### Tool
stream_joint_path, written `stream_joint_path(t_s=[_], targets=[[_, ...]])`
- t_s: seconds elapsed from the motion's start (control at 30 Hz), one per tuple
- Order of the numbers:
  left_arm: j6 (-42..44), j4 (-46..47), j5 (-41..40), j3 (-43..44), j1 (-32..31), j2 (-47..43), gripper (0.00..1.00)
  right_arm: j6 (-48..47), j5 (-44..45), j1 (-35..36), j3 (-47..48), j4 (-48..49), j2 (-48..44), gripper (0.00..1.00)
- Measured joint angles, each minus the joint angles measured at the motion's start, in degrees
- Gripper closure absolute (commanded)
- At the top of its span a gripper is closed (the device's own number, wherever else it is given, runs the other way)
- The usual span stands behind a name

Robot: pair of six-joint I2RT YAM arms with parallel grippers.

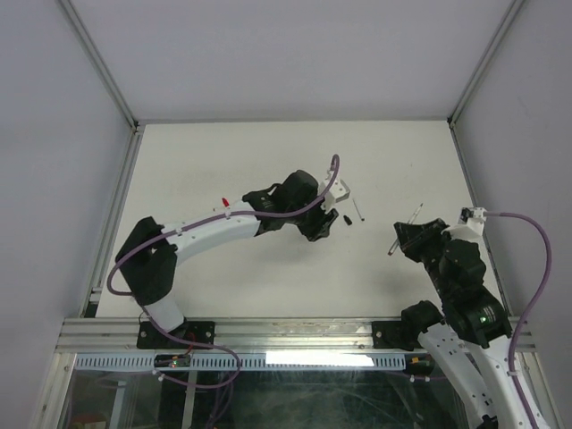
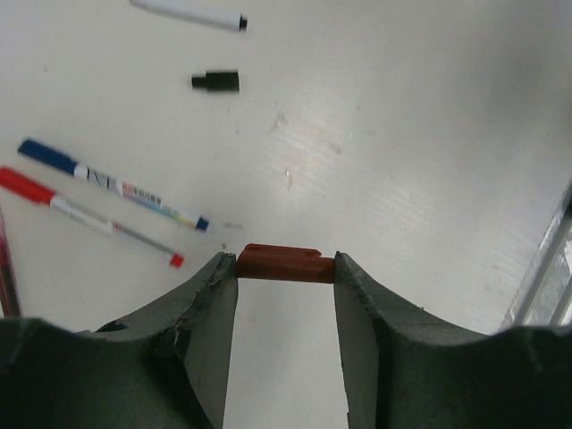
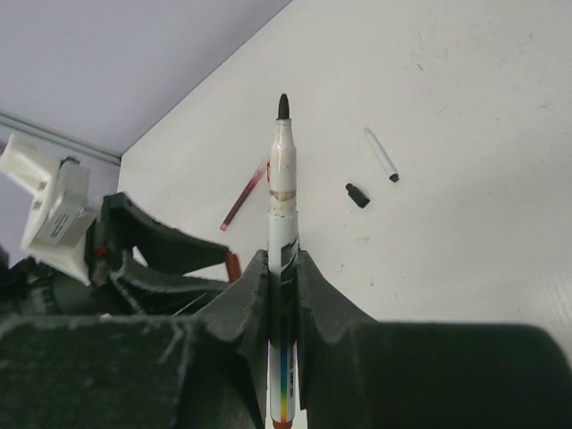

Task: Insert the pens into the pen caps
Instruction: Place the pen cap at the center of the board.

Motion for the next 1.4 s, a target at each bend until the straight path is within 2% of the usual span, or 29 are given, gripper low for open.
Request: stream_joint_path(t_s=[0.23,0.4,0.5,0.67,0.8,0.97,1.27,1.4], targets=[[-4.7,-3.28,-3.82,-16.41,0.0,-13.25,0.59,0.5,-3.56,0.0,-2.08,5.22,6.43,0.99],[-7.74,-5.16,-5.01,-24.2,-0.02,-15.5,0.59,1.29,-5.99,0.0,-2.29,8.13,9.73,0.99],[-9.03,-6.54,-6.84,-26.62,-0.04,-15.5,0.55,1.84,-6.82,0.0,-2.29,9.03,10.32,0.99],[-9.94,-6.86,-10.4,-26.77,-0.07,-13.9,0.53,2.86,-7.65,0.0,-3.02,9.79,9.92,0.99],[-9.99,-7.3,-13.2,-25.68,-0.11,-9.4,0.52,3.45,-7.78,0.0,-3.72,9.68,9.22,0.99],[-9.92,-7.8,-16.2,-23.06,-0.85,-6.08,0.42,3.65,-7.69,0.0,-3.78,9.57,8.15,0.99],[-10.51,-8.5,-18.73,-22.71,-0.83,-6.82,0.26,3.87,-7.58,0.0,-3.82,9.49,7.78,0.99],[-13.86,-9.05,-20.72,-22.71,-0.83,-9.9,0.26,3.87,-7.61,0.0,-4.31,9.57,7.78,0.99]])
